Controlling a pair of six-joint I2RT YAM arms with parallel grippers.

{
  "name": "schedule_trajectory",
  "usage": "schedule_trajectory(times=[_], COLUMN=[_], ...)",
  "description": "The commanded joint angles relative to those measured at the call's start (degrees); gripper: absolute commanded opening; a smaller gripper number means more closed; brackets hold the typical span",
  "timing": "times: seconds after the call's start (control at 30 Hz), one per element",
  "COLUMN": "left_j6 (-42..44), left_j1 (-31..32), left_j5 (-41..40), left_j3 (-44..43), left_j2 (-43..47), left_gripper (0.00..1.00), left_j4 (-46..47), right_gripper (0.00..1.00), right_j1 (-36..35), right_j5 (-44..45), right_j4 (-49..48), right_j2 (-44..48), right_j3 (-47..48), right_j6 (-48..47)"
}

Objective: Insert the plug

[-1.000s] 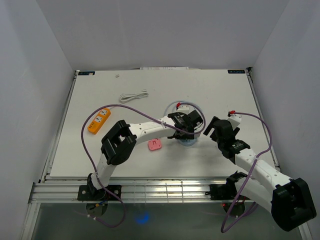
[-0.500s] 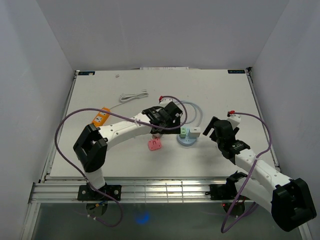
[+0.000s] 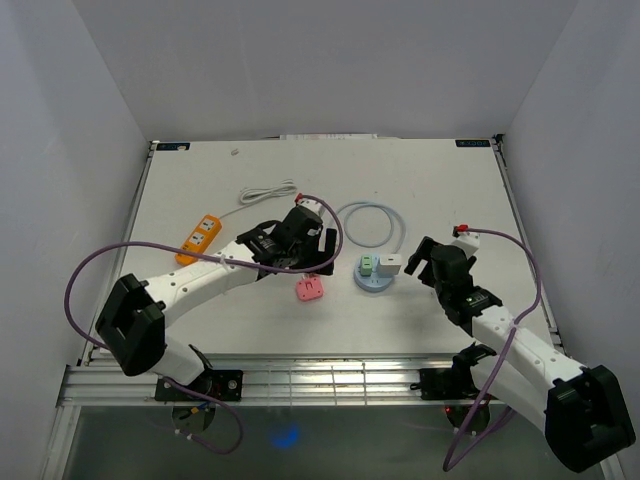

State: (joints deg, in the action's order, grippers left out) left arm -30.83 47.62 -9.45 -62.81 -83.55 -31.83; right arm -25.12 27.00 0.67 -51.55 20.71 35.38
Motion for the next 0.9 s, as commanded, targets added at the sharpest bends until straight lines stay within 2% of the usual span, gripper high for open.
schedule_trajectory(times=[0.0,0.23,0.4,0.7,0.87], left_j6=[3.1,5.3,7.0,8.9,9.9], left_j1=[-1.5,-4.8,-6.0,-7.7,-8.2], left_j5=[0.7,9.2,9.4,8.5,8.8], left_j3=[1.2,9.3,10.6,11.3,12.4], left_j2=[0.0,-0.1,-1.6,-5.7,-7.2], left_gripper=[0.98,0.98,0.98,0.98,0.93], left_j4=[2.7,15.3,20.8,24.1,25.5], right_gripper=[0.89,0.89,0.90,0.90,0.90], right_j1=[0.3,0.3,0.3,0.3,0.3], right_j5=[-1.7,-2.9,-3.5,-4.2,-4.6], right_j4=[-4.4,-5.7,-5.9,-6.5,-6.7], right_j2=[1.7,3.2,3.1,2.5,1.6], right_j3=[-0.8,-1.7,-1.8,-1.7,-1.5], right_j6=[-2.2,-3.2,-3.6,-3.9,-4.1])
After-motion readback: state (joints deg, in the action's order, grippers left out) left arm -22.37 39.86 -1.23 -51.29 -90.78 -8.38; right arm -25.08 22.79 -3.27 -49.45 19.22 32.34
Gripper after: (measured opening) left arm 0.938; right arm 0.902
